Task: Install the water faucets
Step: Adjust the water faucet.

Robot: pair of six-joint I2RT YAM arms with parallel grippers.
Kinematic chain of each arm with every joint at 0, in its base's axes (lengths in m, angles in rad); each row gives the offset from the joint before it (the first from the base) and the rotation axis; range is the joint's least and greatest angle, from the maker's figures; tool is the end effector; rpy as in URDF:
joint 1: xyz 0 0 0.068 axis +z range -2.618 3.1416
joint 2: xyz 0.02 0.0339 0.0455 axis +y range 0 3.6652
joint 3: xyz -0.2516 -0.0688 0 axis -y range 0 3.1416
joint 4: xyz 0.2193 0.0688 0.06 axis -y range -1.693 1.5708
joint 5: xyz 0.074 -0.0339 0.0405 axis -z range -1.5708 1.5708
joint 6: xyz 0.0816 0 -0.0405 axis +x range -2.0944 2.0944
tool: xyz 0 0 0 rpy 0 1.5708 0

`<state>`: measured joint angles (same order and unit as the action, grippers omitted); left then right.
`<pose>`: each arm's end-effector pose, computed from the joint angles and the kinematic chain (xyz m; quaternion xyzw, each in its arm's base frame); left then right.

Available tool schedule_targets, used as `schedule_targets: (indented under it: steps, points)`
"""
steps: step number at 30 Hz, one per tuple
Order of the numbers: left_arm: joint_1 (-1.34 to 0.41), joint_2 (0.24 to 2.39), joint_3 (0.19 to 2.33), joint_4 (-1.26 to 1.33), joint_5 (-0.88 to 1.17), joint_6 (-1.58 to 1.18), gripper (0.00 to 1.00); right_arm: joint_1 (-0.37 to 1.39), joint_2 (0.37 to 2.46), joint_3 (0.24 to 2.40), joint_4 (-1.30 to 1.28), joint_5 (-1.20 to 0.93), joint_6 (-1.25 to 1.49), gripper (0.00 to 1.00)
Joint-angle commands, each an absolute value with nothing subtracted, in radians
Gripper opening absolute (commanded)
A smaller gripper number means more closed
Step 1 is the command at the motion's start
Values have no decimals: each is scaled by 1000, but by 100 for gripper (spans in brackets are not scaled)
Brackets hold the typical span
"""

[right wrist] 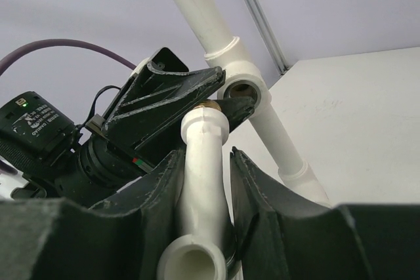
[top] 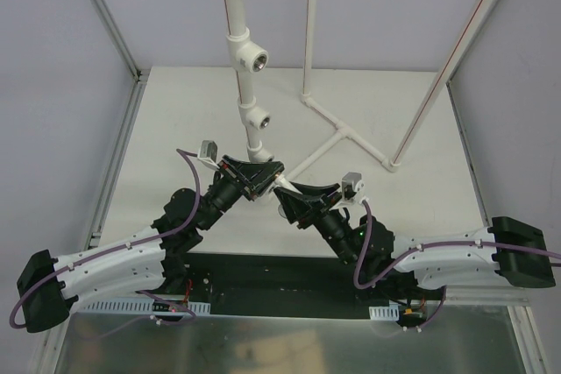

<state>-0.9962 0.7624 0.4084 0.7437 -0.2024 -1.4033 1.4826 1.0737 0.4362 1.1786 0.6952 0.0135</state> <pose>0.1262 -0.1648 0.3260 -0.1942 0.5256 -0.7498 0.3521 0.0722 0.2236 0.3227 -0.0903 0.5423 0.4337 0.7139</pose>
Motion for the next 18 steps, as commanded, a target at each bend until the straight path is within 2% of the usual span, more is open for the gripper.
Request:
schedule_targets:
  steps: [1, 6, 9, 12, 18]
  points:
    - [-1009, 770, 405, 822, -204, -1424, 19, 1482, 1046, 468, 1212, 699, 20, 0]
    - [-1009, 770, 408, 818, -195, -1420, 50, 1482, 1009, 488, 1091, 704, 29, 0]
    - [-1011, 767, 413, 804, -196, -1417, 63, 1482, 989, 514, 973, 707, 34, 0]
    - [-1008, 762, 423, 769, -192, -1410, 68, 1482, 973, 525, 887, 721, 31, 0]
    - [-1011, 770, 440, 746, -183, -1401, 69, 1482, 965, 584, 648, 752, 21, 0]
